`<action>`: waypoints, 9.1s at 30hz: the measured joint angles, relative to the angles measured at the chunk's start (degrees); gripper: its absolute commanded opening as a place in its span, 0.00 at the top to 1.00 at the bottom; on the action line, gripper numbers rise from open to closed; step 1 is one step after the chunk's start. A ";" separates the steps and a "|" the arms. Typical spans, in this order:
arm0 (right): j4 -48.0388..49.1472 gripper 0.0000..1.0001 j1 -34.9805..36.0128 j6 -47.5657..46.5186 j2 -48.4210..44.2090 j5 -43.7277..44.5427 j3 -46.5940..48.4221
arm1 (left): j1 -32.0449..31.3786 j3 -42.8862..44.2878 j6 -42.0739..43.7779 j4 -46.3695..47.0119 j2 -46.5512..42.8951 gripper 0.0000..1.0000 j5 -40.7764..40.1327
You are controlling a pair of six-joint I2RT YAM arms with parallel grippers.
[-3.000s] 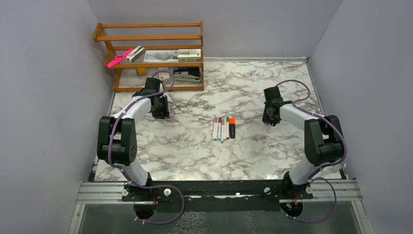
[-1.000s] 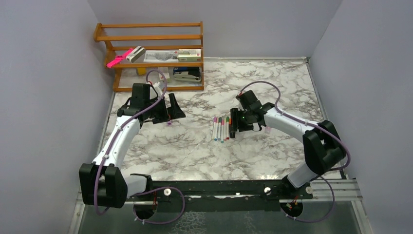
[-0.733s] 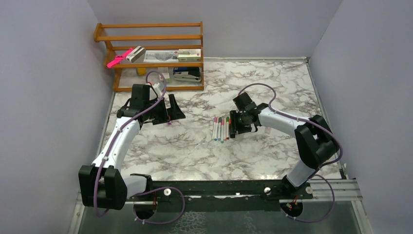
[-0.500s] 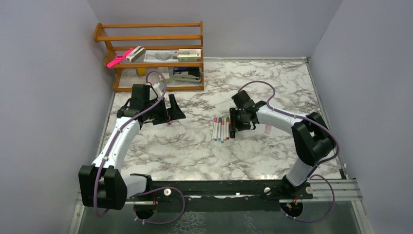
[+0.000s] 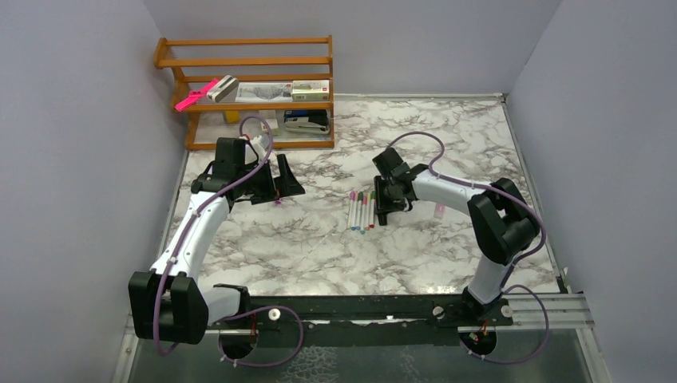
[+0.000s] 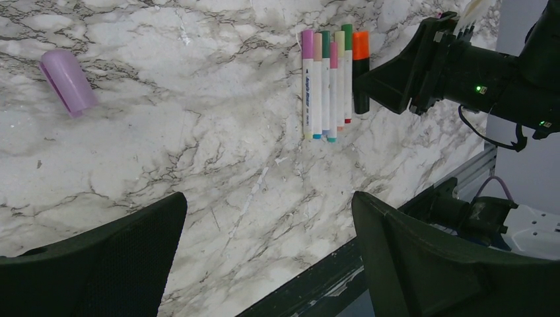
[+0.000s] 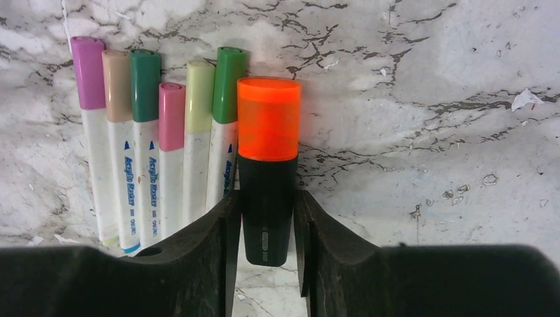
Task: Open the pen caps
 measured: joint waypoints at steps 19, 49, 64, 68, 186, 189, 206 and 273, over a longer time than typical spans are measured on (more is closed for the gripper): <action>-1.64 0.96 0.26 -0.85 -5.99 2.12 -1.77 | 0.00 -1.38 -5.42 4.63 -1.70 0.01 9.11; -1.75 0.94 2.97 0.61 -21.97 -12.46 -0.37 | -20.13 -7.89 -32.72 37.97 6.54 0.01 1.70; -1.27 0.94 5.92 3.02 -23.17 -13.86 -0.37 | -25.16 -7.76 -36.57 43.21 11.56 0.02 -7.58; -1.16 0.94 6.97 3.61 -23.15 -13.84 -0.37 | -26.27 -7.45 -37.31 44.00 13.11 0.04 -8.79; 61.70 0.99 -3.89 36.04 -33.24 -48.28 -33.75 | -28.50 -15.85 -56.24 81.40 14.53 1.00 0.59; 62.16 0.99 -3.85 36.04 -33.27 -47.06 -33.77 | -27.43 -14.69 -56.04 81.42 15.50 1.00 1.88; 62.66 0.99 -3.08 36.02 -34.34 -44.59 -35.15 | -25.20 -13.94 -55.58 80.72 16.09 1.00 -0.42; 4.39 0.88 -11.45 11.61 -10.62 23.21 -14.51 | -6.99 -6.45 -16.90 19.56 -1.27 1.00 3.65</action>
